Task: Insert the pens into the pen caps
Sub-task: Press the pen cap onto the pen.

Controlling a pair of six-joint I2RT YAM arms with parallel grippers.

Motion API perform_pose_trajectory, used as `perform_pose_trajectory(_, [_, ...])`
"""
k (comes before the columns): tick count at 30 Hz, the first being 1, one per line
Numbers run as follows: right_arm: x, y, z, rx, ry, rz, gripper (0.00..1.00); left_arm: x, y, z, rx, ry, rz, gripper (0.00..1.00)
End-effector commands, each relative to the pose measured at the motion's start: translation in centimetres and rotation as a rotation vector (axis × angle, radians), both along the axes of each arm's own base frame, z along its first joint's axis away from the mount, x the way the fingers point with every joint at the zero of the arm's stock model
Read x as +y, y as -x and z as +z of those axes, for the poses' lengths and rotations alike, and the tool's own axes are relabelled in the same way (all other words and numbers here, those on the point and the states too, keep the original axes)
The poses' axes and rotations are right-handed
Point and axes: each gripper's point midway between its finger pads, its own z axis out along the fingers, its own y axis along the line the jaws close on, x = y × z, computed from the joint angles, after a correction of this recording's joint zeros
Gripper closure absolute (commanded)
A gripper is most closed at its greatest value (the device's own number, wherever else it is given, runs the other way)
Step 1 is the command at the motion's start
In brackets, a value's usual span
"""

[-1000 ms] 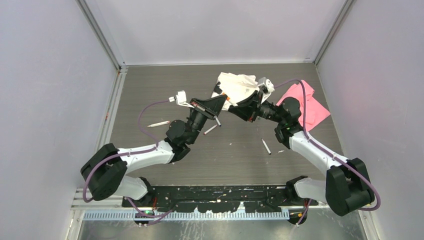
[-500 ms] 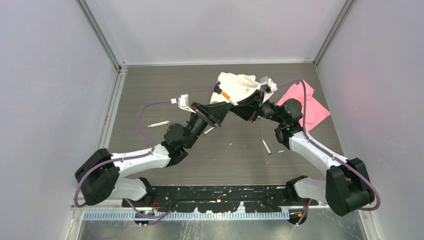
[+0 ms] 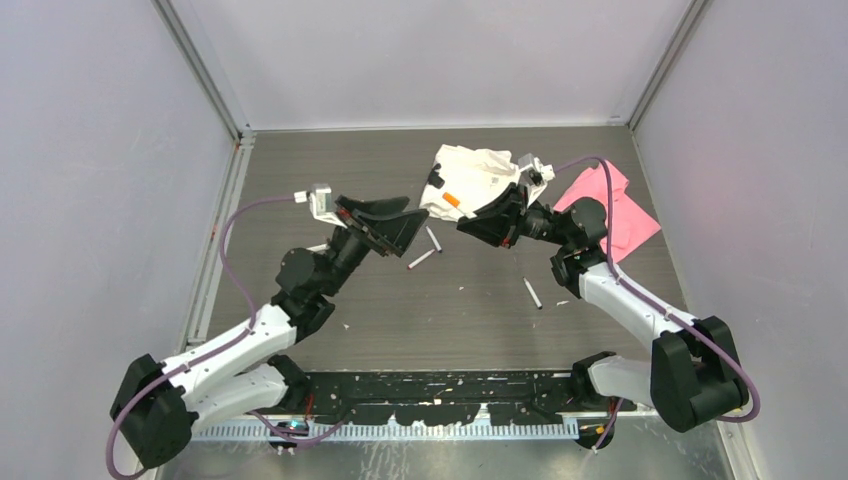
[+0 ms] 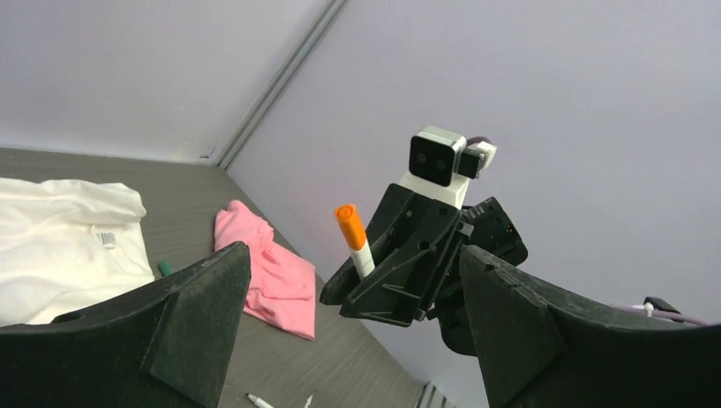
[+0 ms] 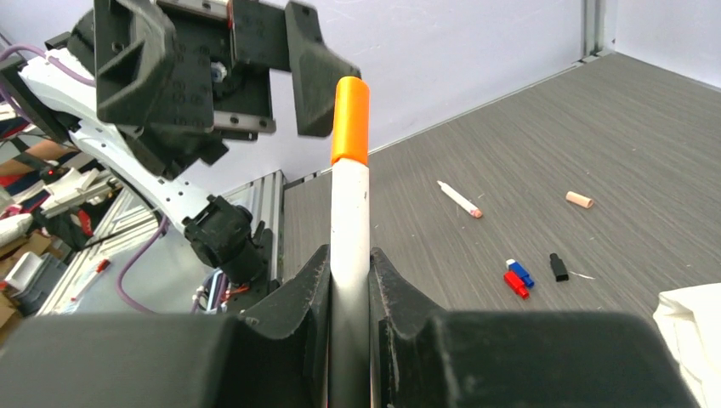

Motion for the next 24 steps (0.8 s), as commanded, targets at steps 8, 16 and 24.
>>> perform_pose_trajectory(8, [0.0, 1.3, 1.6, -0.029, -0.01, 0.067, 0.99, -1.6, -0.7, 3.4, -0.068, -0.066, -0.164, 0.02])
perform_pose_trajectory(16, [0.1, 1.2, 1.3, -0.016, -0.007, 0.071, 0.99, -3.9, -2.3, 3.5, -0.05, 0.0, -0.243, 0.22])
perform_pose_trajectory(24, [0.1, 1.0, 1.0, -0.002, -0.007, 0.068, 0.99, -4.9, -2.7, 3.9, -0.039, 0.041, -0.294, 0.39])
